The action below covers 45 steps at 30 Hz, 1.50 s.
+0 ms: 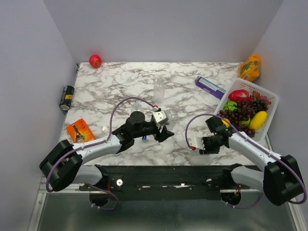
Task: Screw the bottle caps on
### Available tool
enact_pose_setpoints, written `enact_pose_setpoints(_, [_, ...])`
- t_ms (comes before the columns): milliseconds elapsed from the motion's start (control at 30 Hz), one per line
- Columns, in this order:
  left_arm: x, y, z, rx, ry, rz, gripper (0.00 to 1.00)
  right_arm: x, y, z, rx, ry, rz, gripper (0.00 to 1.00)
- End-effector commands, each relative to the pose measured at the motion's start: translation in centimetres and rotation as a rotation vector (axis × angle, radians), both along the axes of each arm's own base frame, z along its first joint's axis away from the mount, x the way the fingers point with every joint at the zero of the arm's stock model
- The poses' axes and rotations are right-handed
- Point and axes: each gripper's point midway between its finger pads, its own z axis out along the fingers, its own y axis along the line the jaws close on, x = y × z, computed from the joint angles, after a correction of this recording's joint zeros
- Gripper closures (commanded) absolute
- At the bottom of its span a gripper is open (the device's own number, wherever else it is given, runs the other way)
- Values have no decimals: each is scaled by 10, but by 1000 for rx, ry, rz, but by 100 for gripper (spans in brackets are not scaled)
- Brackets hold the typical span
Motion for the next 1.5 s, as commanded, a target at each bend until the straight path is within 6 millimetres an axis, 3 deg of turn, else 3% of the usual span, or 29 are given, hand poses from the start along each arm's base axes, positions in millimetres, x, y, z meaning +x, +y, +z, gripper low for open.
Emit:
enact_pose_setpoints(0, [-1,-6,8,-9,-31,-45,100,4,0,7,15,-33,-33,61])
enact_pose_setpoints(33, [-3,-6,5,-3,-32,-59,100,8,4,18,37,-52,-45,64])
enact_pose_setpoints(67, [-6,-4,-2,16,-46,-75,100,20,18,46,111,-97,-45,64])
enact_pose_setpoints(133, [-16,-3,-13,33,-68,-136,100,17,34,91,224,-120,-52,66])
enact_pose_setpoints(167, [-24,-2,-24,62,-100,-173,100,22,57,137,360,-161,-13,66])
enact_pose_setpoints(233, [-33,0,-36,98,-110,-220,100,8,72,174,468,-130,4,66])
enact_pose_setpoints(300, [-40,0,-42,121,-149,-274,100,0,89,223,595,-130,30,66])
enact_pose_setpoints(400, [-39,0,-46,152,-183,-292,100,-11,101,260,640,-108,111,66])
enact_pose_setpoints(533, [-33,-2,-46,178,-203,-287,100,-20,110,274,630,-112,230,64])
enact_pose_setpoints(800, [-28,-9,-40,187,-224,-308,100,-21,133,263,573,-165,461,62])
enact_pose_setpoints(1167, [-28,-10,-40,186,-242,-316,100,2,152,253,536,-209,440,62])
enact_pose_setpoints(1467, [-27,-11,-30,154,-278,-308,100,-3,153,237,477,-205,486,62])
